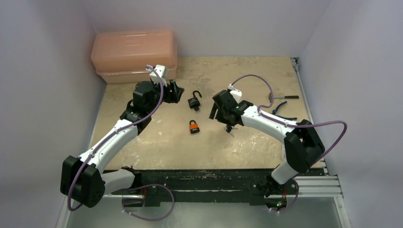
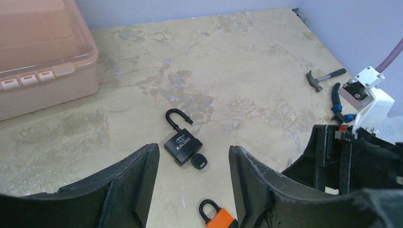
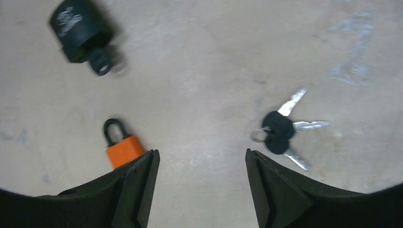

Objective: Unlock with the key

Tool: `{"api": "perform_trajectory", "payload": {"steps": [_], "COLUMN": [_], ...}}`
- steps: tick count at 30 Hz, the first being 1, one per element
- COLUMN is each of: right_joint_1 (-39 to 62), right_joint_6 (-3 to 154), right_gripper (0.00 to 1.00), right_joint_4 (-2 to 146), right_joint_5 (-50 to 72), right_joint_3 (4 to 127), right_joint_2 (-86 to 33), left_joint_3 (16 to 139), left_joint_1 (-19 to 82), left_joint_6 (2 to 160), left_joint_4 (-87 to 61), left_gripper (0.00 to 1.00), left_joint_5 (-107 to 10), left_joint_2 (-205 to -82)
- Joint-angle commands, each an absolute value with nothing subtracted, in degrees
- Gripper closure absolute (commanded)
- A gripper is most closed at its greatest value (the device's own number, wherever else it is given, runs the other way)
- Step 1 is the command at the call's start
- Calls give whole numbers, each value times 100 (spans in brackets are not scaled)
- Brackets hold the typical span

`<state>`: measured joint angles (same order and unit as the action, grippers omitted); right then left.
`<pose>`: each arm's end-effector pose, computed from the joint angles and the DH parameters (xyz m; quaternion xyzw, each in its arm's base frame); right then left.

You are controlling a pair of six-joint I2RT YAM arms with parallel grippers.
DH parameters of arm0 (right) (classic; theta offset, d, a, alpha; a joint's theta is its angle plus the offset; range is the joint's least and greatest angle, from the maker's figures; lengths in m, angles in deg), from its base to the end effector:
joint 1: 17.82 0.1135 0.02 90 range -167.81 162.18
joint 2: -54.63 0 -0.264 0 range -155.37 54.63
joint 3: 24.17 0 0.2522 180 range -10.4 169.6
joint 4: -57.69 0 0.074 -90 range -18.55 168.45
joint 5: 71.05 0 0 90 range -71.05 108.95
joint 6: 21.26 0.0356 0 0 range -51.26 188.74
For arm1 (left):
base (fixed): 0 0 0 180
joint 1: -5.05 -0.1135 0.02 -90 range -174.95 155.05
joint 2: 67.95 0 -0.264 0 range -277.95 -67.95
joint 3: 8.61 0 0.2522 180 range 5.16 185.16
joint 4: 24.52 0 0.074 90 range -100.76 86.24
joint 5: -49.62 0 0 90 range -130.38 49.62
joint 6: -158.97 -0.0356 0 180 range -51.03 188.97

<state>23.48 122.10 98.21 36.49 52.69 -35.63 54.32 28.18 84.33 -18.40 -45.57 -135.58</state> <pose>0.2551 0.2098 0.2318 0.1457 0.9296 0.1268 0.3140 0.2547 -0.1123 0.3164 0.0809 0.7661 -0.2428 0.5896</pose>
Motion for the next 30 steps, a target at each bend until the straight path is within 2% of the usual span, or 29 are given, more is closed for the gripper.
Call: {"api": "perform_trajectory", "payload": {"steps": [1,23,26,30], "right_joint_1": [2007,1734,1734,1733], "right_joint_6": [12619,12025,11943,11849], "right_gripper": [26,36,43,59], "right_joint_4": [10516,10516,10422,10349], "right_joint_5": [4344,4447,4425,4376], "right_joint_3": [5423,5759,5696,5635], "right_joint_2": [-3692,-5033,-5103,-5115], "left_joint_3": [5692,5720,5724,5724], "left_joint_1": [2875,2904,2904,2904], "left_joint_6": [8321,8339,8334,8338], "left_joint_4": [-1912,-1887,-1880,-1878], "left_gripper": [41,41,41,41], "left_joint_5": [-4517,-4565,-4565,-4565], "left_joint_2": [-13475,-13467,-13465,-13474]}}
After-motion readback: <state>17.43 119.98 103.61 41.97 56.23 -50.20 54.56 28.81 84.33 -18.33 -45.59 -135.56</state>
